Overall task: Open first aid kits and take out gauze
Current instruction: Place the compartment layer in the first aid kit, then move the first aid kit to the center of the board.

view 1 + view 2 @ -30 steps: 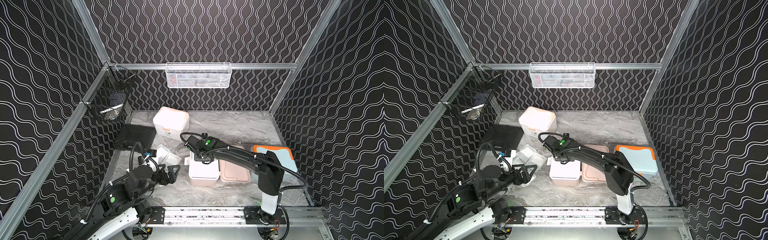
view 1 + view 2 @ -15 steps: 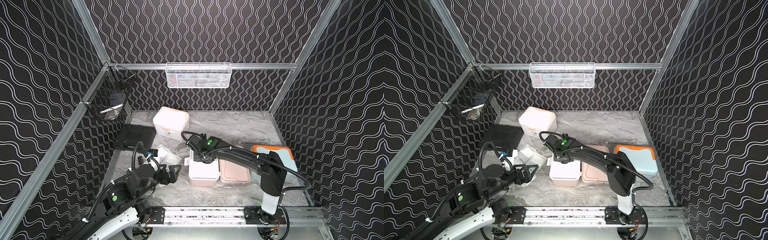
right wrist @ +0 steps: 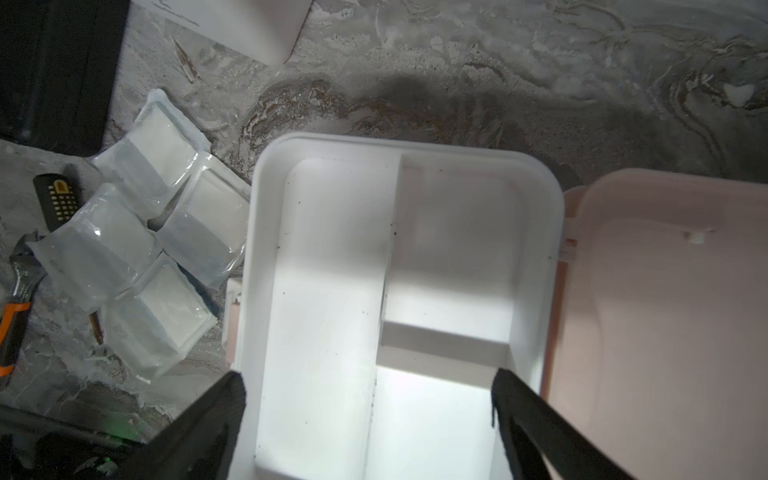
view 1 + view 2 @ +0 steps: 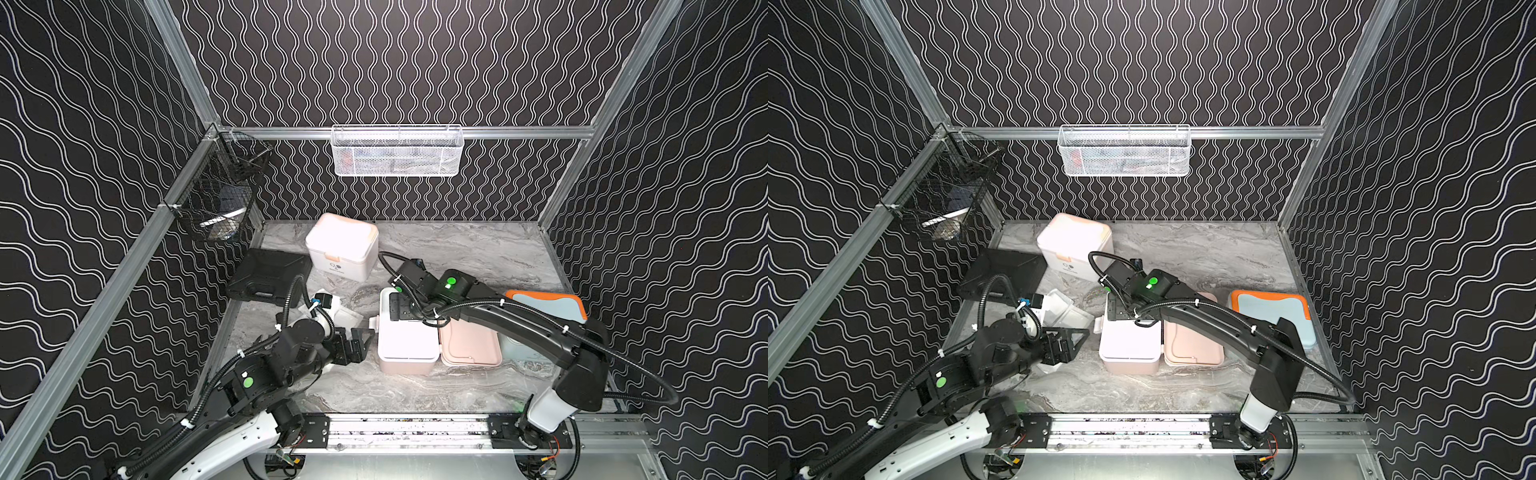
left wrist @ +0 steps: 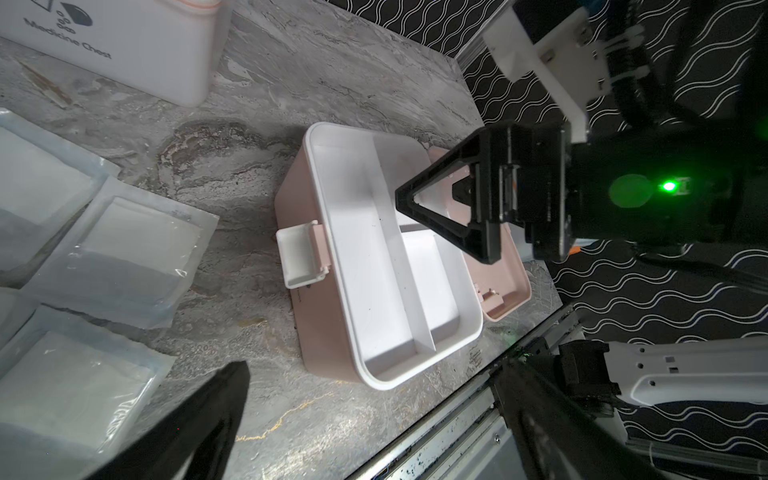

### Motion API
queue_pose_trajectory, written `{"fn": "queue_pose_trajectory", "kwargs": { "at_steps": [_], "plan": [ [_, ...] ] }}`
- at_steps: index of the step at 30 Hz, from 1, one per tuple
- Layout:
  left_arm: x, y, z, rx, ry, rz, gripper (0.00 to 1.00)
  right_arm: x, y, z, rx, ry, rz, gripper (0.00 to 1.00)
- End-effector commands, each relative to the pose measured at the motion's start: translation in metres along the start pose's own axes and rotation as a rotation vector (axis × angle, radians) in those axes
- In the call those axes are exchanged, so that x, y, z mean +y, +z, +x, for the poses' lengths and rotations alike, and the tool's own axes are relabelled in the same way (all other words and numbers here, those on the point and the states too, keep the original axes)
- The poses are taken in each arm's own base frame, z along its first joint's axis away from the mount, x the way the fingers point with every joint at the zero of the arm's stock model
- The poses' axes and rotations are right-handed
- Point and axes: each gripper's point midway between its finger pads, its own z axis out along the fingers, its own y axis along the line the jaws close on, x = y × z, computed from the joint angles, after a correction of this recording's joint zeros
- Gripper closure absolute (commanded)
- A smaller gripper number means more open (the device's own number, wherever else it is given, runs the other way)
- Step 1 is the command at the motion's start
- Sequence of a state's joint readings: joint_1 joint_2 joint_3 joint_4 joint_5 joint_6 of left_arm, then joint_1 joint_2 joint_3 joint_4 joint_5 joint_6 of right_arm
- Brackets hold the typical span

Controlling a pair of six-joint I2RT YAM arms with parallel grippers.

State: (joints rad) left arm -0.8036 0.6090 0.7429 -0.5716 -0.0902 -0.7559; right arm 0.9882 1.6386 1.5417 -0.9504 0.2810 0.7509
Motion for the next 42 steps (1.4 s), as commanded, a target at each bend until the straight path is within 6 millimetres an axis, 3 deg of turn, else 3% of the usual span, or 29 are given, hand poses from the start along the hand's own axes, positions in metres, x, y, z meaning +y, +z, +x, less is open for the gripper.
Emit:
{"fn": "queue_pose_trajectory", "kwargs": {
  "at_steps": [1, 6, 17, 19, 20, 26, 31, 37, 42],
  "plan": [
    [-0.019, 0.006, -0.008, -0.003, 0.017, 0.066, 0.01, -0.009, -0.016, -0.007, -0.055, -0.022, -0.002, 0.00],
    [-0.031, 0.022, -0.008, 0.045, 0.033, 0.074, 0.01, -0.031, -0.034, -0.009, -0.114, 0.005, -0.032, 0.00],
    [-0.066, 0.069, -0.003, 0.176, 0.145, 0.054, 0.01, -0.111, -0.053, -0.005, -0.163, 0.184, -0.104, 0.00],
    [-0.070, 0.078, -0.001, 0.192, 0.158, 0.049, 0.01, -0.116, -0.057, -0.007, -0.175, 0.201, -0.120, 0.00],
    [-0.070, 0.082, -0.001, 0.197, 0.165, 0.042, 0.01, -0.120, -0.049, 0.000, -0.150, 0.202, -0.114, 0.00],
    [-0.076, 0.090, -0.006, 0.181, 0.158, 0.052, 0.01, -0.123, -0.043, 0.000, -0.127, 0.209, -0.093, 0.00],
    [-0.075, 0.105, 0.002, 0.238, 0.190, 0.005, 0.01, -0.143, -0.029, 0.001, -0.089, 0.277, -0.050, 0.00],
    [-0.069, 0.131, 0.015, 0.308, 0.233, -0.058, 0.01, -0.169, -0.032, 0.003, -0.135, 0.355, 0.001, 0.00],
    [-0.048, 0.150, 0.028, 0.344, 0.261, -0.144, 0.01, -0.184, -0.030, 0.013, -0.133, 0.382, 0.033, 0.00]
  ]
}}
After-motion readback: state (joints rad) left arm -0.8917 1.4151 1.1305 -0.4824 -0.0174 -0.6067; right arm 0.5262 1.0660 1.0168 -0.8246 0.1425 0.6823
